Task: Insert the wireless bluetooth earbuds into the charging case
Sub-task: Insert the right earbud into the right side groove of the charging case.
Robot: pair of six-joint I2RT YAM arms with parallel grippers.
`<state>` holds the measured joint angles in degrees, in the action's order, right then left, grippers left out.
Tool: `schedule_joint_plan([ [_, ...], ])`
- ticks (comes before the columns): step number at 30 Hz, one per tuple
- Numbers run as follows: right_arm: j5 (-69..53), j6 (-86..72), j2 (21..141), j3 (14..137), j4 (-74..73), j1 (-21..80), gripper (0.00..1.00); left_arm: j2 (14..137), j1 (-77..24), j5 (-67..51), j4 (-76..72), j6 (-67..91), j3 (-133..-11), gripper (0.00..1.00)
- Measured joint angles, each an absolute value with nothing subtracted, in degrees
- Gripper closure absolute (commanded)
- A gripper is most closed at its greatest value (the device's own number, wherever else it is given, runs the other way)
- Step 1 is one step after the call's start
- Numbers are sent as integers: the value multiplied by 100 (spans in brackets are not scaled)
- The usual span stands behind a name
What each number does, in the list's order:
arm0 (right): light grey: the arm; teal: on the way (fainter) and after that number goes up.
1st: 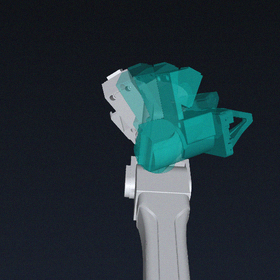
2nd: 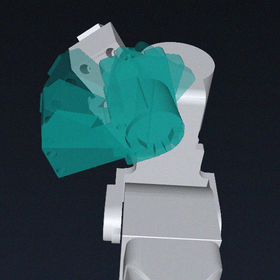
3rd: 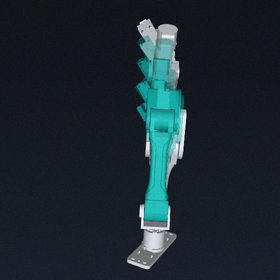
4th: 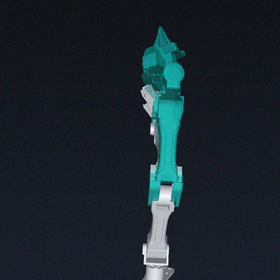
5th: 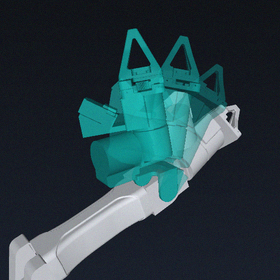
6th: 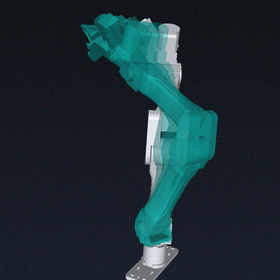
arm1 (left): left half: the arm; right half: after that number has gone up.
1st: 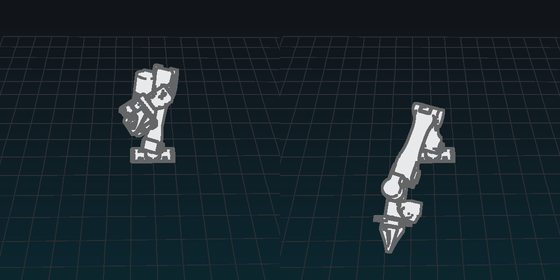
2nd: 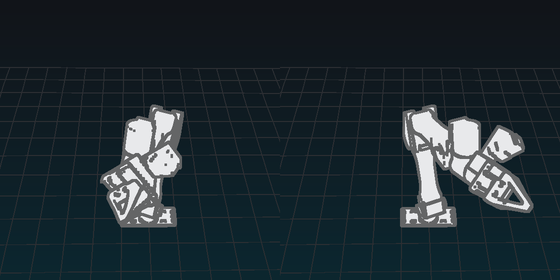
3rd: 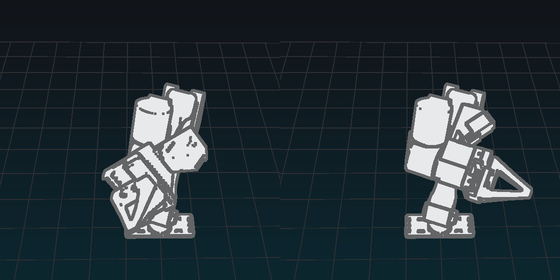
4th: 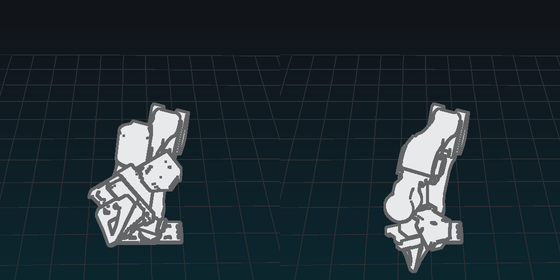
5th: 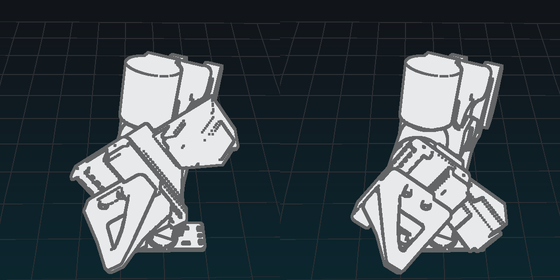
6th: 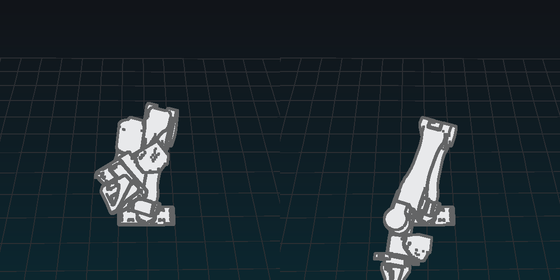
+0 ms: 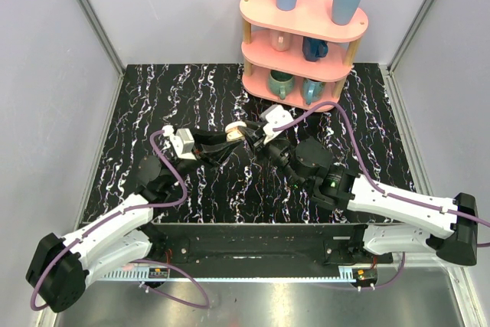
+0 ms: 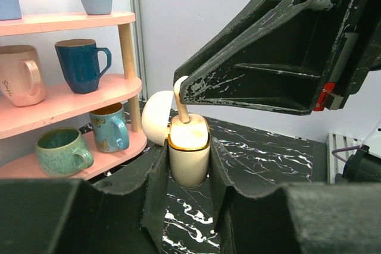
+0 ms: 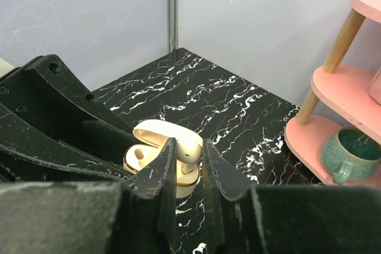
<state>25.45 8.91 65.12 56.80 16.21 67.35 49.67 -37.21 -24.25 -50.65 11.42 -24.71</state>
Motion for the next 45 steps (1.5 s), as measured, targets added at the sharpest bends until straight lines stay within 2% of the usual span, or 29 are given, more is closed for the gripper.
schedule_joint_plan([
  [19,2215,1085,6342,5752,1085,6722,94,4974,-3758,-2418,-5068,1203,-2427,100],
  [45,1855,1284,6584,6340,191,6687,98,5046,-3758,-2397,-5065,1249,-2429,100],
])
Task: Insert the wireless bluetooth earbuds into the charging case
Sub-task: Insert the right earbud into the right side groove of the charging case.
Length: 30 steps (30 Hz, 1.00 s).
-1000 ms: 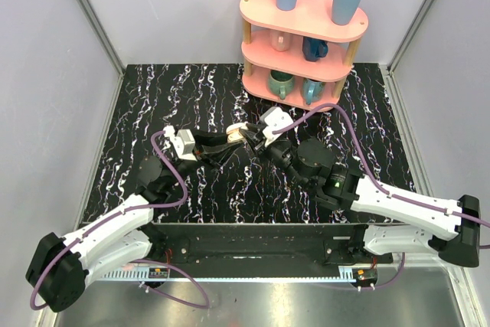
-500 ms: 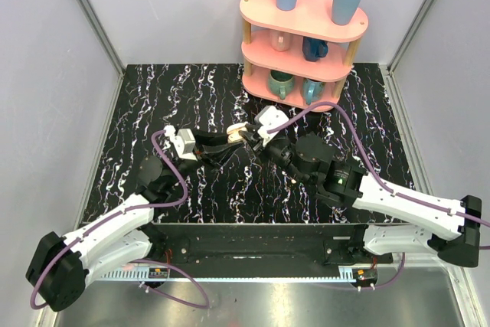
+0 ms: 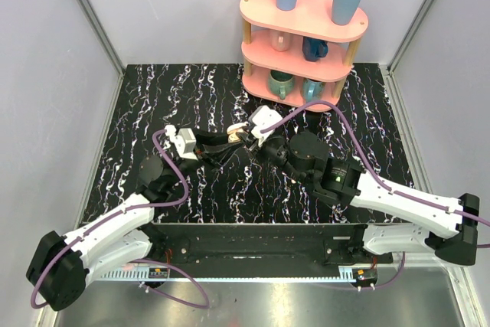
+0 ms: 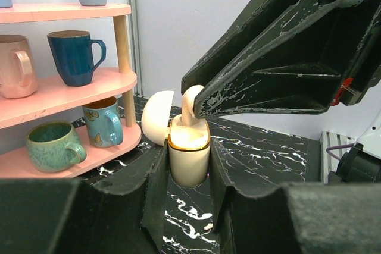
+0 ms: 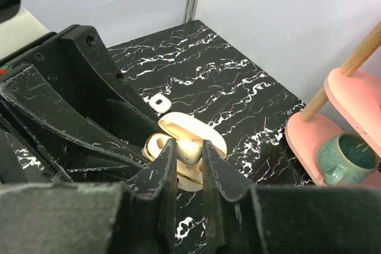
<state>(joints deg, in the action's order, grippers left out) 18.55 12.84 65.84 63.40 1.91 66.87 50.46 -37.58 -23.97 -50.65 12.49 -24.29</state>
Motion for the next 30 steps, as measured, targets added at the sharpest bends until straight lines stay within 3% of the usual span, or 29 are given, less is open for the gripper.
schedule_joint_plan([
  [30,1833,1413,6488,6639,-209,6740,98,5015,-3758,-2661,-6042,738,-1828,100],
])
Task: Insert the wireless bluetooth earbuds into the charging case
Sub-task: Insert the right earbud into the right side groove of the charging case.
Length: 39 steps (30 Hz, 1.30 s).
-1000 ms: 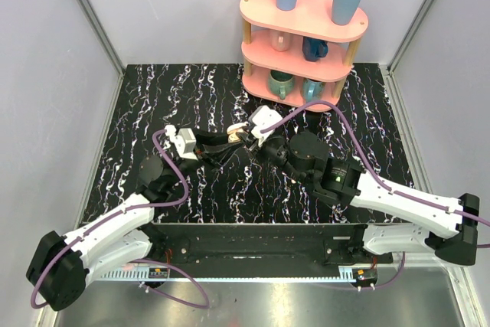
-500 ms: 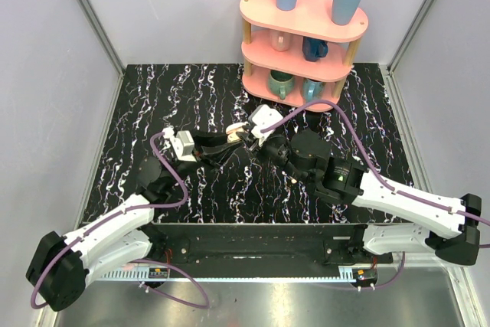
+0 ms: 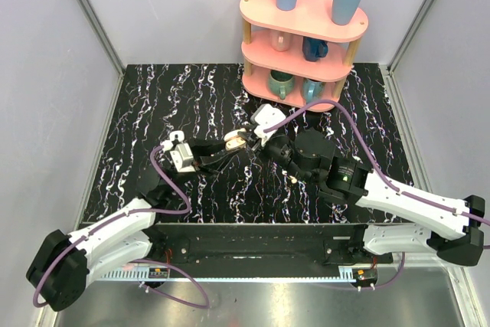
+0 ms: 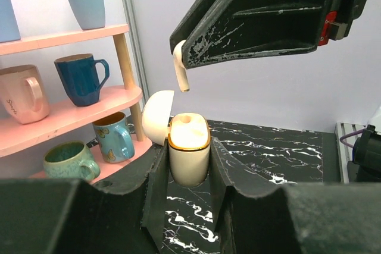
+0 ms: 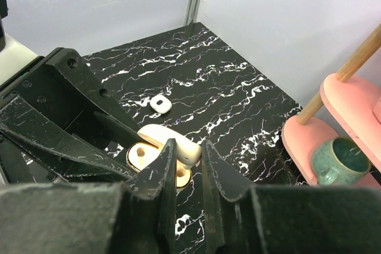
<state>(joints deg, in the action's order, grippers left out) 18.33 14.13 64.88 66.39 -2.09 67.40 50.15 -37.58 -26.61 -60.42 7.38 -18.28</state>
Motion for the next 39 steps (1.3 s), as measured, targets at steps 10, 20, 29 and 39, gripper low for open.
schedule_joint_plan([
  [10,1688,1190,6434,6639,-309,6742,98,5151,-3758,-2670,-6442,733,-1813,100],
  [20,1710,1267,6563,6595,-281,6742,98,5162,-3756,-2672,-6484,744,-1813,100],
  [29,1848,1380,6565,6460,-141,6746,98,5162,-3752,-2676,-6416,808,-1813,100],
  [39,1828,1490,6565,6431,-130,6753,96,5162,-3752,-2661,-6375,906,-1813,100],
])
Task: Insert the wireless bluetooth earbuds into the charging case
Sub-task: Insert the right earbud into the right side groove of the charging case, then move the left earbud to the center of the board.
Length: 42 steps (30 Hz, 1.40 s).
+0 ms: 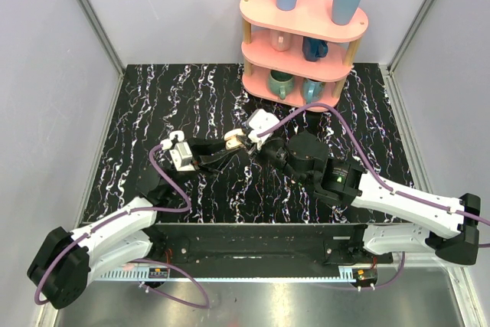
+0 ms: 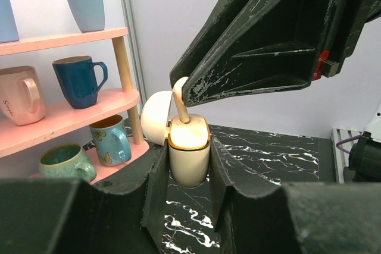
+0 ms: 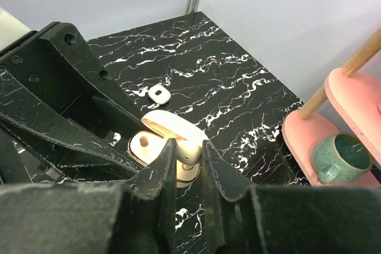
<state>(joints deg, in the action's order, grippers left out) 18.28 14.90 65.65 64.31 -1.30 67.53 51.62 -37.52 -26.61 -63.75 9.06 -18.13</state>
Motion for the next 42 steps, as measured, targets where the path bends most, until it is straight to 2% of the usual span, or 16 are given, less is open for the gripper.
schedule_joint_plan([
  [25,1680,1809,6528,6357,-333,6751,93,5192,-3752,-2556,-6246,1208,-1887,100],
  [26,1680,1811,6528,6357,-333,6751,89,5190,-3752,-2554,-6237,1208,-1892,100],
  [27,1678,1811,6528,6357,-333,6751,78,5188,-3752,-2554,-6228,1208,-1892,100],
  [29,1673,1811,6528,6357,-336,6751,70,5186,-3752,-2554,-6224,1208,-1892,100],
  [30,1664,1809,6528,6357,-336,6751,59,5186,-3752,-2552,-6224,1208,-1892,100],
  [34,1614,1778,6517,6357,-287,6751,38,5186,-3752,-2543,-6198,1203,-1892,100],
  [37,1581,1767,6493,6357,-287,6751,32,5186,-3752,-2504,-6226,1203,-1914,100],
  [42,1643,1772,6337,6355,-246,6753,29,5186,-3752,-2449,-6270,1201,-1916,100],
])
